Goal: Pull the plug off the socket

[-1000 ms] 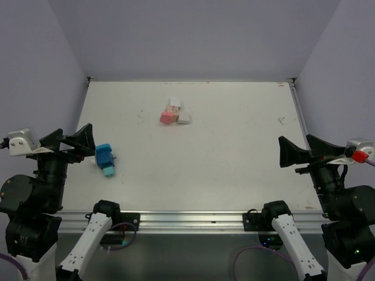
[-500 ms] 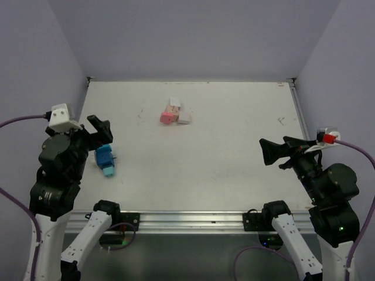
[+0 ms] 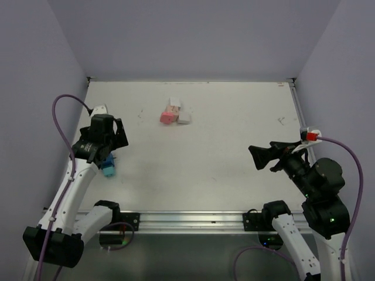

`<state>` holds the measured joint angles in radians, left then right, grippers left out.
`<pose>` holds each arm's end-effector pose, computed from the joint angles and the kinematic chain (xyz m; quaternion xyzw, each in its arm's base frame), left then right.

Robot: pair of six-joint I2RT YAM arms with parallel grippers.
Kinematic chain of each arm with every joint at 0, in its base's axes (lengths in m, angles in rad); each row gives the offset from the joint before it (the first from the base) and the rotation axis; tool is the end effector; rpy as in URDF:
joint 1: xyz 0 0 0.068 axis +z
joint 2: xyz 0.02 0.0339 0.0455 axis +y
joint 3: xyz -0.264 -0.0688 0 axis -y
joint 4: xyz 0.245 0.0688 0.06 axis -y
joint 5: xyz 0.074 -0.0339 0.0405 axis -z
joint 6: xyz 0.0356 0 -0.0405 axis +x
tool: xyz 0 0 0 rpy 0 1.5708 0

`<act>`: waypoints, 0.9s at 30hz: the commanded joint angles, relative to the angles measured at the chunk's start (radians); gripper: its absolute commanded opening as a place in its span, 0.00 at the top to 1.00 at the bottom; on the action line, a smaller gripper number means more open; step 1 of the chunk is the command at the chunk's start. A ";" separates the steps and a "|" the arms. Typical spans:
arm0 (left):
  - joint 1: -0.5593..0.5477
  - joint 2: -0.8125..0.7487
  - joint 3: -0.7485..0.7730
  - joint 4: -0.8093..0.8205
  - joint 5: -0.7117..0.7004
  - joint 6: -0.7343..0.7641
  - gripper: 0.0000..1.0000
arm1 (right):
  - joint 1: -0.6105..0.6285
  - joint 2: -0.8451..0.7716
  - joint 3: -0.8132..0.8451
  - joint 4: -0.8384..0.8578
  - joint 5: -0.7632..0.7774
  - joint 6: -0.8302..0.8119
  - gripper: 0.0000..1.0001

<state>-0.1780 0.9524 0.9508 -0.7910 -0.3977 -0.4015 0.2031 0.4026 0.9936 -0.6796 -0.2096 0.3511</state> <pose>0.1865 -0.0195 0.3121 -0.1756 0.8930 0.0689 0.4086 0.0529 0.0185 0.3936 -0.0162 0.7369 0.2579 0.6247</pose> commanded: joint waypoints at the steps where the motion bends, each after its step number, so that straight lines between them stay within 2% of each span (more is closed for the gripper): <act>1: 0.064 0.052 0.014 0.015 -0.010 0.009 0.00 | 0.012 -0.018 -0.024 0.032 -0.045 0.005 0.01; 11: 0.178 0.226 -0.007 0.039 0.014 -0.002 0.00 | 0.061 -0.070 -0.087 0.077 -0.030 0.014 0.01; 15: 0.256 0.293 -0.009 0.050 0.025 0.006 0.01 | 0.090 -0.088 -0.101 0.078 -0.007 0.005 0.01; 27: 0.319 0.405 -0.010 0.072 0.091 0.062 0.00 | 0.162 -0.114 -0.116 0.055 0.041 -0.029 0.01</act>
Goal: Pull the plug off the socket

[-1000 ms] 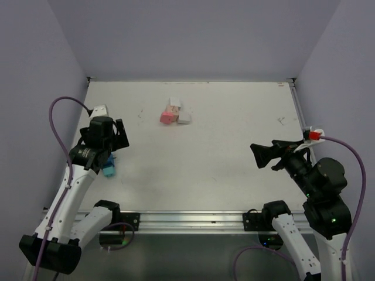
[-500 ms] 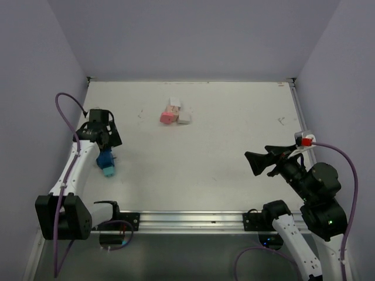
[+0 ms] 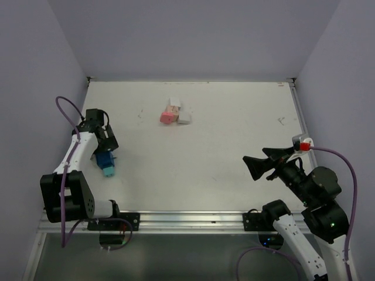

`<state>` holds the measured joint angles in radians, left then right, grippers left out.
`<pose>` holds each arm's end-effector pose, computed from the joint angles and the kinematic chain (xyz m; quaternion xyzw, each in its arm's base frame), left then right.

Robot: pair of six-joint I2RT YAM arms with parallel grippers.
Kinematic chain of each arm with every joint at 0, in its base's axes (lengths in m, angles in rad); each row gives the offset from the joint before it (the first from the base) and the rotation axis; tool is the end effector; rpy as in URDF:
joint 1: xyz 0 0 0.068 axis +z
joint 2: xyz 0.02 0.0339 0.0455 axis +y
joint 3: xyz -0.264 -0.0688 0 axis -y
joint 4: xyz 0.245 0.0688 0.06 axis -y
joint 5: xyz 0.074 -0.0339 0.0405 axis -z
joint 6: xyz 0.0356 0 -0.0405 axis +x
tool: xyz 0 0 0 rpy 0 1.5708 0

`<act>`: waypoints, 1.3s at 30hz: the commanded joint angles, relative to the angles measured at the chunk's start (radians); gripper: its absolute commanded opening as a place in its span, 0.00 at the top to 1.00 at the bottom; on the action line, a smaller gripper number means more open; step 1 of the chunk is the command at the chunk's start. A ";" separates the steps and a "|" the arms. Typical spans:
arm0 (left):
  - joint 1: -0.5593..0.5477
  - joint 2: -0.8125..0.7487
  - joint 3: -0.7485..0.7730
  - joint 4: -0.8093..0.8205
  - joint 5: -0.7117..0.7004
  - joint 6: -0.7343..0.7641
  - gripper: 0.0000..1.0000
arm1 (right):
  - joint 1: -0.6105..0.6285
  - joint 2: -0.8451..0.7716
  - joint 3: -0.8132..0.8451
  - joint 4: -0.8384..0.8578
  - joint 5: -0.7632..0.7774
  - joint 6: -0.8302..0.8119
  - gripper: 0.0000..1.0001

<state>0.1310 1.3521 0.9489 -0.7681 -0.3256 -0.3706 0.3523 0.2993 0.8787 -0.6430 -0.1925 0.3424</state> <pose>0.2499 0.0444 0.2310 -0.2712 0.9289 0.1343 0.2134 0.0433 0.0232 0.3688 -0.0694 0.7255 0.2977 0.6166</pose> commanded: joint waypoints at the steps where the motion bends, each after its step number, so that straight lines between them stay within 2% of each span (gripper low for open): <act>1: 0.010 0.012 -0.010 0.052 0.020 0.038 0.00 | 0.014 -0.012 -0.001 0.017 0.025 -0.022 0.01; 9: 0.012 0.077 -0.004 0.059 0.049 0.058 0.00 | 0.020 -0.025 -0.001 0.005 0.047 -0.033 0.01; 19: 0.001 0.091 -0.013 0.076 0.233 0.064 0.02 | 0.022 -0.019 -0.010 0.011 0.039 -0.026 0.01; 30: -0.208 0.032 -0.022 0.105 0.269 -0.077 0.01 | 0.020 0.012 -0.012 0.020 0.022 0.001 0.01; 39: -0.381 0.042 0.048 0.142 0.283 -0.209 0.00 | 0.020 0.041 0.003 0.011 0.019 0.014 0.01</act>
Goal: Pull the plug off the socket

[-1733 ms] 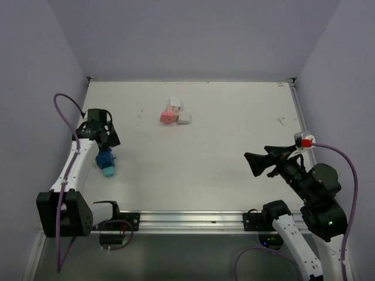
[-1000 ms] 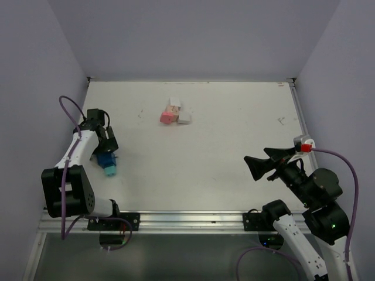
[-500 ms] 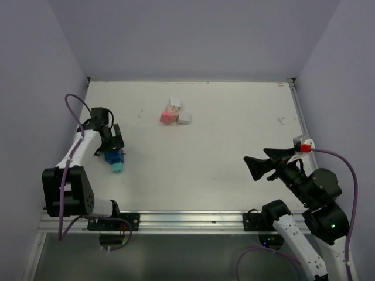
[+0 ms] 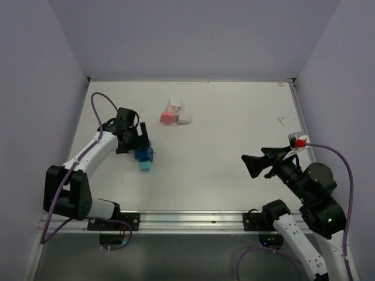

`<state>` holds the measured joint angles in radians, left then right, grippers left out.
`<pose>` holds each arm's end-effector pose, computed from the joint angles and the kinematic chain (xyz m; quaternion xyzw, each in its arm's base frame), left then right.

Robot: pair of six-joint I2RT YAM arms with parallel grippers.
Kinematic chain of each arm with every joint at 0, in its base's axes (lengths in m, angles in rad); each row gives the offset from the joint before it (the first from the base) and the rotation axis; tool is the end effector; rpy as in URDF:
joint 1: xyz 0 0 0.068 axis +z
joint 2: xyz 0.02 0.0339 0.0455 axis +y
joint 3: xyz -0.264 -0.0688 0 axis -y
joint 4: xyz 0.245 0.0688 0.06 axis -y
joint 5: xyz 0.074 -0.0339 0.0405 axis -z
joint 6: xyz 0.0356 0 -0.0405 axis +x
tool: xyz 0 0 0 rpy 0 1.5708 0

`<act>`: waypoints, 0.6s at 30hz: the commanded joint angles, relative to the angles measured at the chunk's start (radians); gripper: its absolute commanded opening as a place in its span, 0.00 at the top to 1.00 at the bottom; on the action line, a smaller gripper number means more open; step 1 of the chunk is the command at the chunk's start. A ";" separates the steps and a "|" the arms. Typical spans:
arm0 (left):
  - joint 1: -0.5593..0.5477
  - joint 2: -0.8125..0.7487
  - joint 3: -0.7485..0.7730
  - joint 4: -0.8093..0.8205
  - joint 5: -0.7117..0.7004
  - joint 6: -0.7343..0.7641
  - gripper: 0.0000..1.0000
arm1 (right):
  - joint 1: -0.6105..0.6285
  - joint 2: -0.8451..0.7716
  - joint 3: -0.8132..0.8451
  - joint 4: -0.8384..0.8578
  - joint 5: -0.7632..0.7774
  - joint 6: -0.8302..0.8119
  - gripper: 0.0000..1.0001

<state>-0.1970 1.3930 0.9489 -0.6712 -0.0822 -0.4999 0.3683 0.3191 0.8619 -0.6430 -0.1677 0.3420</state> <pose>0.2639 -0.0497 0.2239 -0.1560 0.9608 -0.0394 0.2257 0.0507 0.0259 0.3633 -0.0659 0.7382 0.2907 0.6051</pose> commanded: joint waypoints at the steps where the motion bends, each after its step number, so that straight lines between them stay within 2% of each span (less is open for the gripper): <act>1: -0.082 0.003 0.062 0.047 0.033 -0.097 0.00 | 0.004 0.021 0.022 0.011 -0.007 0.017 0.01; 10: -0.251 0.047 0.149 0.073 0.018 -0.170 0.01 | 0.004 0.041 0.017 0.017 -0.016 0.034 0.01; 18: -0.312 0.051 0.249 -0.022 -0.070 -0.151 0.00 | 0.004 0.044 0.022 0.005 -0.020 0.026 0.01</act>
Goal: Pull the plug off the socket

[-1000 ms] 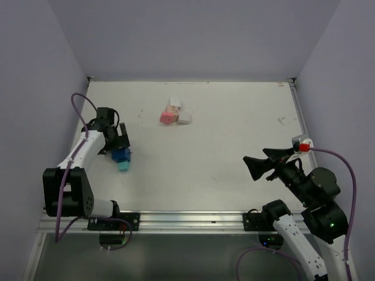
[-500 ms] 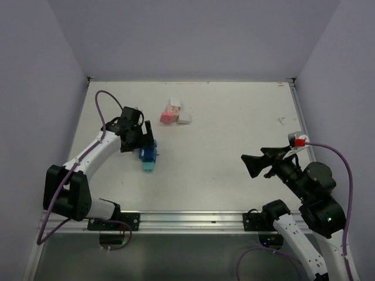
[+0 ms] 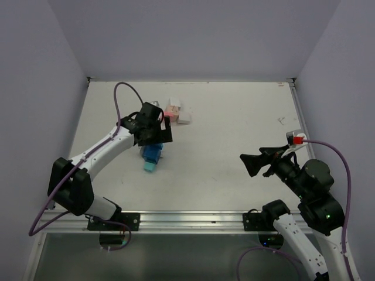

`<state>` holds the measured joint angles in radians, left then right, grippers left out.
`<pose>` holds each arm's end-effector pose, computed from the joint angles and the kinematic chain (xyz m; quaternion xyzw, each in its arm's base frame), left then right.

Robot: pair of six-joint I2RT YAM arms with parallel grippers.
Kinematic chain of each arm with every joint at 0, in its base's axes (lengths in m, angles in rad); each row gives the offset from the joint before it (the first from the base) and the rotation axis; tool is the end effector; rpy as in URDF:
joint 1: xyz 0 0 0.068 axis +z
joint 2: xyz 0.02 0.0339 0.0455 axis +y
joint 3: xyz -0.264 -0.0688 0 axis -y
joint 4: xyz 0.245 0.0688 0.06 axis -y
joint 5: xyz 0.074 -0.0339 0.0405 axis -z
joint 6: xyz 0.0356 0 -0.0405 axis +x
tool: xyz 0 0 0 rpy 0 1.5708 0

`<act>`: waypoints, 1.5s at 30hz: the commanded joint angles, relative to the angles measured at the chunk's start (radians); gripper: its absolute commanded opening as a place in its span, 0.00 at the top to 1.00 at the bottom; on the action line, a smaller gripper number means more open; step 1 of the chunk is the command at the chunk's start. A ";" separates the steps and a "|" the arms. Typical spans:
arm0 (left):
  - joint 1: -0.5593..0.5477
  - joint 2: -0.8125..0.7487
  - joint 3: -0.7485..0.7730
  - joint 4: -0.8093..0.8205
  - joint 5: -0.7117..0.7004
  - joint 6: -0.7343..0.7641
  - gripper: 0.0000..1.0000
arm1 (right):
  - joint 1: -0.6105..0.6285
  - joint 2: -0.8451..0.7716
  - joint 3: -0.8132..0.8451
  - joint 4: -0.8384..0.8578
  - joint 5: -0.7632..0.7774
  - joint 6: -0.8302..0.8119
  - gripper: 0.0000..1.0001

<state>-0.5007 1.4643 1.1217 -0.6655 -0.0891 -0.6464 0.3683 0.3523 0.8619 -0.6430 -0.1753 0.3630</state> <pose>0.2658 -0.1418 0.2576 -0.0822 0.9563 -0.1146 0.2562 0.0583 0.0292 0.3620 -0.0596 0.7496 0.2960 0.5890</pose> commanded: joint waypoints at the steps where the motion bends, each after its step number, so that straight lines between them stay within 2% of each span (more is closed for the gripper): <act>1: -0.012 -0.044 0.096 -0.037 -0.086 0.004 0.00 | 0.004 0.011 0.022 -0.001 -0.010 0.004 0.01; 8: -0.021 -0.136 0.052 -0.120 -0.181 0.045 0.00 | 0.004 0.014 0.009 -0.003 -0.012 -0.009 0.01; 15: -0.018 -0.251 -0.179 0.012 -0.239 0.120 0.01 | 0.004 0.027 0.006 -0.012 -0.029 -0.010 0.01; 20: 0.008 -0.275 -0.229 0.078 -0.232 0.180 0.00 | 0.004 0.030 0.003 -0.011 -0.035 -0.004 0.01; 30: 0.134 -0.263 -0.329 0.248 -0.043 0.294 0.00 | 0.004 0.039 0.008 -0.007 -0.049 0.004 0.01; 37: 0.139 -0.229 -0.342 0.308 0.074 0.317 0.00 | 0.004 0.062 0.012 -0.001 -0.062 0.004 0.01; 41: 0.139 -0.202 -0.341 0.320 0.084 0.320 0.00 | 0.004 0.073 0.019 0.002 -0.064 0.005 0.01; 45: 0.134 -0.151 -0.332 0.300 0.037 0.314 0.00 | 0.004 0.085 0.023 0.008 -0.067 0.005 0.01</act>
<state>-0.3668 1.2823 0.7868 -0.4007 -0.0433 -0.3477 0.3683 0.4160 0.8616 -0.6575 -0.2157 0.3595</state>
